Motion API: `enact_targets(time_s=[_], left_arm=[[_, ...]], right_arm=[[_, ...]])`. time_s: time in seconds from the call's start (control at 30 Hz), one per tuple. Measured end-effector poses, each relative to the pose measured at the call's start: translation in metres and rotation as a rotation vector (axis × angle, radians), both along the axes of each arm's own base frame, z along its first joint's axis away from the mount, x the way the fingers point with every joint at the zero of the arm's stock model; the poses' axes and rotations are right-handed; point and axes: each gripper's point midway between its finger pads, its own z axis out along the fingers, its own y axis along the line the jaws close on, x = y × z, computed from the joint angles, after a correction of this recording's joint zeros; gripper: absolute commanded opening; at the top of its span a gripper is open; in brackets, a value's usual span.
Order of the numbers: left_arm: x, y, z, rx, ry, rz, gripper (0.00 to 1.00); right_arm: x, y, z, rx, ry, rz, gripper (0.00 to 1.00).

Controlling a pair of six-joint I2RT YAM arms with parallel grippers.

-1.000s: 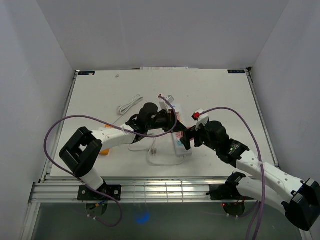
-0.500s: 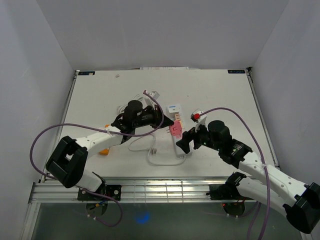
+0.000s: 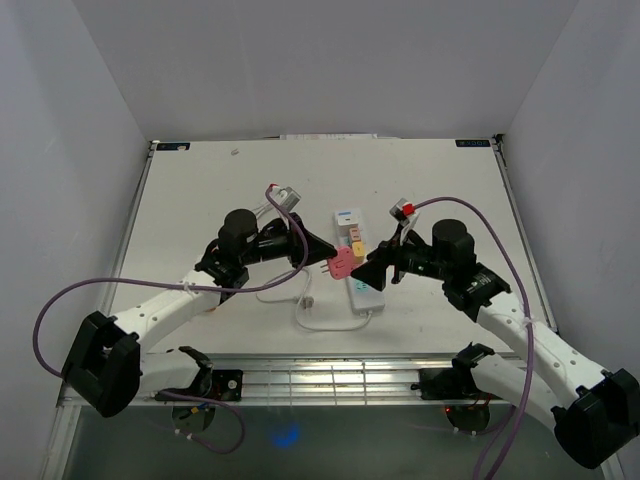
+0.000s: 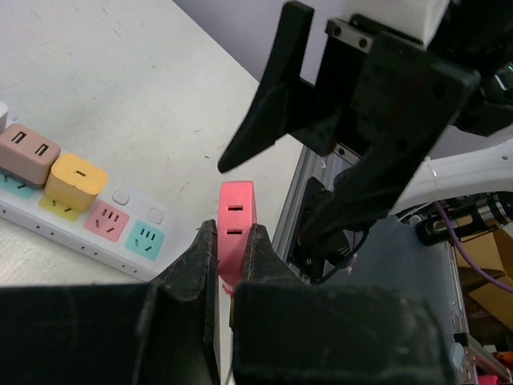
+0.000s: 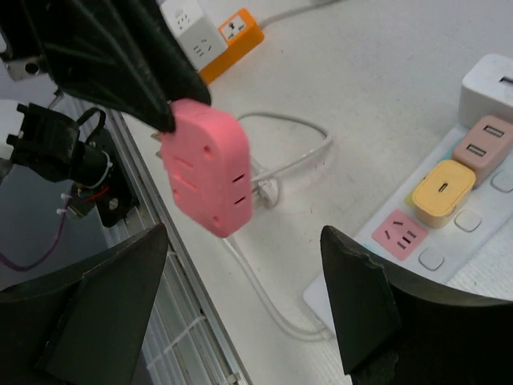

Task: Insert the plug
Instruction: Adjust the plug.

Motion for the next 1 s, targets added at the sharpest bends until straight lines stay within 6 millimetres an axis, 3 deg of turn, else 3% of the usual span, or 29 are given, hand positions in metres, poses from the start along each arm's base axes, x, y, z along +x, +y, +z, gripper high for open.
enact_targets(time_s=[0.17, 0.3, 0.77, 1.0], left_arm=[[-0.014, 0.004, 0.008, -0.024, -0.032, -0.034, 0.0], [-0.018, 0.004, 0.01, -0.034, -0.035, -0.058, 0.0], [-0.029, 0.001, 0.023, -0.079, -0.04, -0.12, 0.0], [-0.032, 0.001, 0.028, -0.096, -0.046, -0.138, 0.0]], right_arm=[[0.013, -0.008, 0.021, 0.109, 0.014, 0.008, 0.79], [0.004, 0.0, 0.034, 0.167, 0.013, 0.095, 0.77], [-0.006, 0.011, 0.043, 0.227, 0.025, 0.212, 0.71], [-0.008, 0.014, 0.045, 0.242, 0.023, 0.234, 0.61]])
